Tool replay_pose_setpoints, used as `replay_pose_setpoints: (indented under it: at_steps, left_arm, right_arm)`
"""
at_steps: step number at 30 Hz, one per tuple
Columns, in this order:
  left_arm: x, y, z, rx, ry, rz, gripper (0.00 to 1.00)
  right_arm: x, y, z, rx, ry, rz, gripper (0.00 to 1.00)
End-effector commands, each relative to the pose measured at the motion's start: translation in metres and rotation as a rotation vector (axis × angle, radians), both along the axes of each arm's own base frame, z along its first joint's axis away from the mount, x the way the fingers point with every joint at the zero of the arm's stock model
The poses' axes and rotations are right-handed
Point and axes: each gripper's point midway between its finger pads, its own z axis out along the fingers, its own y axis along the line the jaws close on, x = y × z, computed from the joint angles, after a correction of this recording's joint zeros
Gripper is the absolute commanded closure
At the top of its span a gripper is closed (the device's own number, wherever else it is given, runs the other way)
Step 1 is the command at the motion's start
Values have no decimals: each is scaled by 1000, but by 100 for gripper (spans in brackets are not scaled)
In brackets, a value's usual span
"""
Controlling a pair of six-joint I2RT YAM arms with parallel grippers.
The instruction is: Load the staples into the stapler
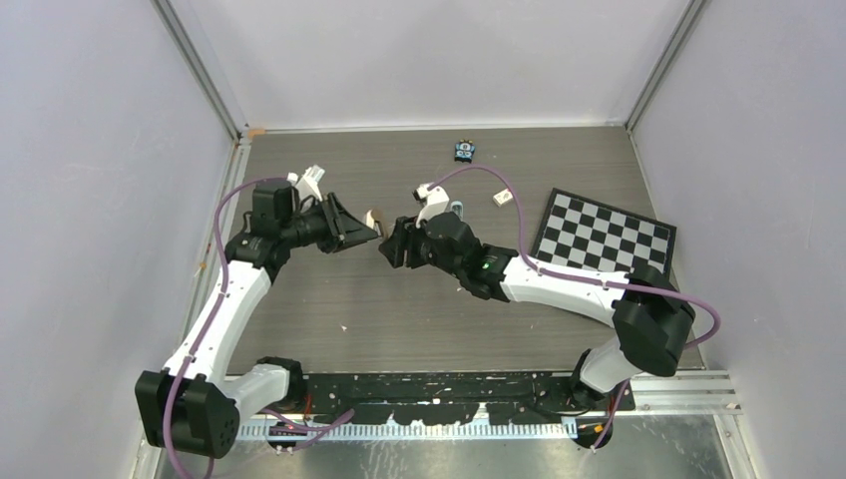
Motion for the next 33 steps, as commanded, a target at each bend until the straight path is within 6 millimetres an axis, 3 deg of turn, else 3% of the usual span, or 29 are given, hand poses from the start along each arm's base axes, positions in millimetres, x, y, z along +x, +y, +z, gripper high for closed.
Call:
replay_pose_setpoints:
  at_steps: [1, 17, 24, 33]
  left_arm:
    - [-9, -8, 0, -12, -8, -64, 100]
    - [-3, -4, -10, 39, 1, -55, 100]
    - [-12, -4, -10, 53, 18, -102, 100]
    - [-18, -6, -3, 46, 13, -139, 100]
  right_arm:
    - [8, 7, 24, 76, -58, -15, 43]
    - [3, 13, 23, 68, -73, 44, 42]
    - [14, 3, 18, 45, -81, -15, 50]
    - [18, -4, 3, 27, -62, -39, 51]
